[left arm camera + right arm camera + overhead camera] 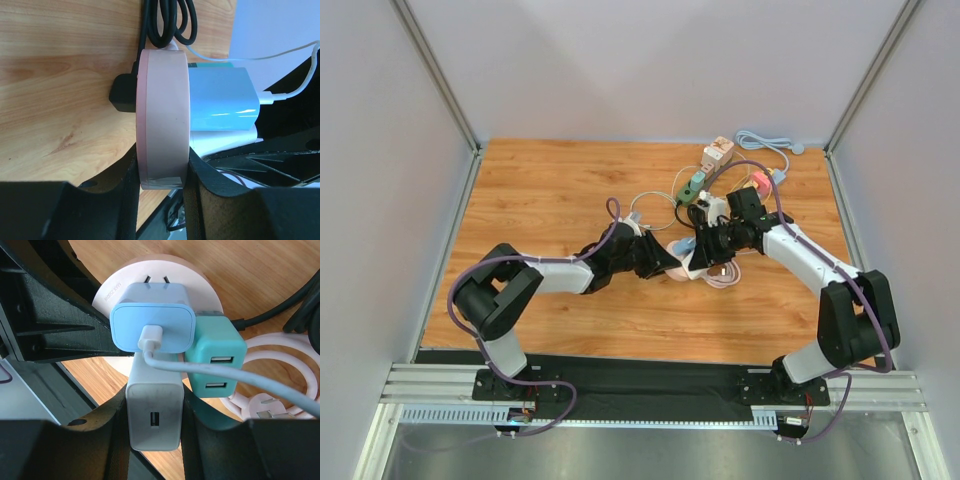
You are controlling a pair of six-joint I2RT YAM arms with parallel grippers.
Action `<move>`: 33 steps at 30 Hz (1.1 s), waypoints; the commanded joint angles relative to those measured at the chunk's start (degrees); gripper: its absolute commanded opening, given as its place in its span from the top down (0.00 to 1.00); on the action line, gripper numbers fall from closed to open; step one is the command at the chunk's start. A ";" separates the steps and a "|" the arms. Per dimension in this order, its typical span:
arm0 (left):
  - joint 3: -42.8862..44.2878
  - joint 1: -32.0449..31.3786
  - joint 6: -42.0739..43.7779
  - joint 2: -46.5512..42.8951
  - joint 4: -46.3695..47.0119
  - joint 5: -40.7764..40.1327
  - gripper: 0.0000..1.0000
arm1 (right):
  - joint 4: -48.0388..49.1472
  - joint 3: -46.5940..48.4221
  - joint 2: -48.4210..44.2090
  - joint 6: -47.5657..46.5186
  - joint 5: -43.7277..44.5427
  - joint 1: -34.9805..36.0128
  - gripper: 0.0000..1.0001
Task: Pull the plug off the socket
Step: Remove the plug from the socket.
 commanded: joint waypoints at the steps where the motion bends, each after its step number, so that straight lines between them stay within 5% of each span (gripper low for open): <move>1: -0.51 -0.22 1.33 -1.35 -6.04 -5.59 1.00 | 4.59 2.39 -4.80 0.91 -5.16 -1.86 1.00; 11: -5.87 2.07 1.60 -4.95 0.99 -1.20 1.00 | -3.92 -0.25 -12.71 -19.74 -8.43 -1.86 1.00; 21: -9.40 5.32 -3.34 -8.91 4.24 2.14 1.00 | -3.32 -4.91 -16.05 -20.19 -6.66 -1.69 1.00; 33: -5.79 5.32 14.51 -17.25 -13.51 -1.54 1.00 | -11.93 6.87 -8.50 -19.93 -11.09 -1.08 1.00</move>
